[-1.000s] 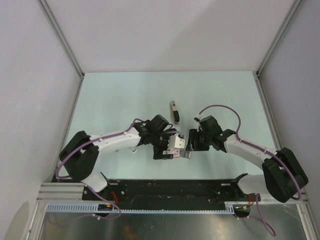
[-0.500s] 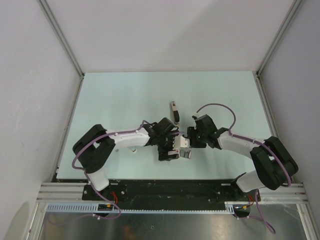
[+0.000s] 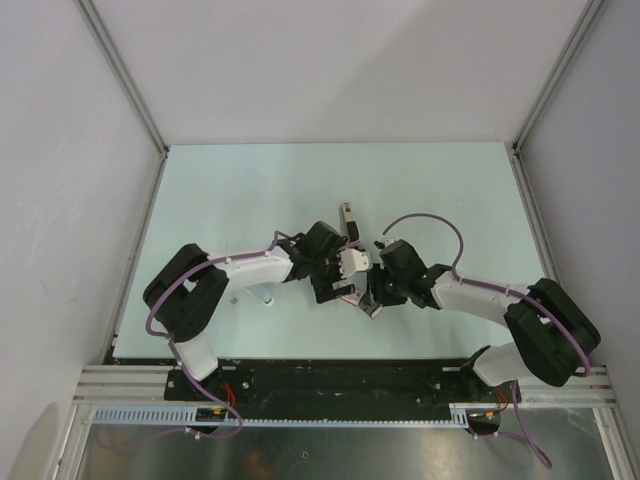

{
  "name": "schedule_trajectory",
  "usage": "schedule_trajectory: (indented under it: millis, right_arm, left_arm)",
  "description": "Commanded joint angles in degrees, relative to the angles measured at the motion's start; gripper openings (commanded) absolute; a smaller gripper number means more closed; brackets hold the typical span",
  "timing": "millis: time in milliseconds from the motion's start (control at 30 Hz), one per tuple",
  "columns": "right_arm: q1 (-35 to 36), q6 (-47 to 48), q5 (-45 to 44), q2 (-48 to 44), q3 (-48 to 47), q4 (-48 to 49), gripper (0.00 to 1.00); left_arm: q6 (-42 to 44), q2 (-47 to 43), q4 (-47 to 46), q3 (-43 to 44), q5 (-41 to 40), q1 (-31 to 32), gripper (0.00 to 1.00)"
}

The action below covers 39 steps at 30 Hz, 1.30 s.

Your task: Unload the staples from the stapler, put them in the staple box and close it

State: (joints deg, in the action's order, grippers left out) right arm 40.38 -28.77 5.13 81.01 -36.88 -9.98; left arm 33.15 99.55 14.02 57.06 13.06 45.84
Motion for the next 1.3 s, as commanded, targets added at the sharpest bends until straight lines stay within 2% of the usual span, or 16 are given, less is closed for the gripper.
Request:
schedule_trajectory:
  millis: [0, 200, 333, 467, 533, 800, 967, 1133, 1267]
  right_arm:
    - [-0.2, -1.3, -2.2, -2.1, 1.3, -2.2, 0.50]
    - [-0.8, 0.4, -4.5, -8.2, 1.3, 0.1, 0.54]
    - [0.7, 2.9, -4.6, -8.3, 0.8, 1.7, 0.59]
    - [5.0, 6.2, -8.7, -5.9, -0.4, 1.2, 0.79]
    - [7.1, 7.5, -11.0, -4.6, -0.9, 0.6, 0.82]
    - [12.8, 11.9, -15.8, -1.6, -1.1, 2.9, 0.83]
    - [13.9, 12.9, -16.8, 0.1, -1.2, 3.7, 0.81]
    - [14.1, 10.4, -17.0, -0.4, -1.2, 2.6, 0.81]
    - [14.0, 8.2, -17.5, -4.3, -1.1, 2.3, 0.80]
  left_arm:
    - [-1.9, -1.8, -1.9, 0.9, 0.6, 0.1, 0.99]
    - [-4.3, -2.8, -1.8, 0.2, 2.3, -0.7, 0.99]
    - [-5.4, -3.2, -1.9, -0.1, 3.6, -0.8, 1.00]
    - [-5.7, -3.2, -1.8, -0.2, 3.8, -0.9, 0.99]
    - [-6.2, -2.9, -1.9, 0.1, 4.3, -1.5, 1.00]
    - [-7.9, -0.2, -1.1, 3.0, 5.3, -2.9, 1.00]
    - [-8.0, 0.9, -0.3, 4.3, 5.7, -2.9, 0.99]
    - [-8.3, 2.0, 0.1, 5.0, 6.3, -3.4, 0.99]
    - [-8.8, 2.2, 0.3, 5.4, 7.0, -4.1, 1.00]
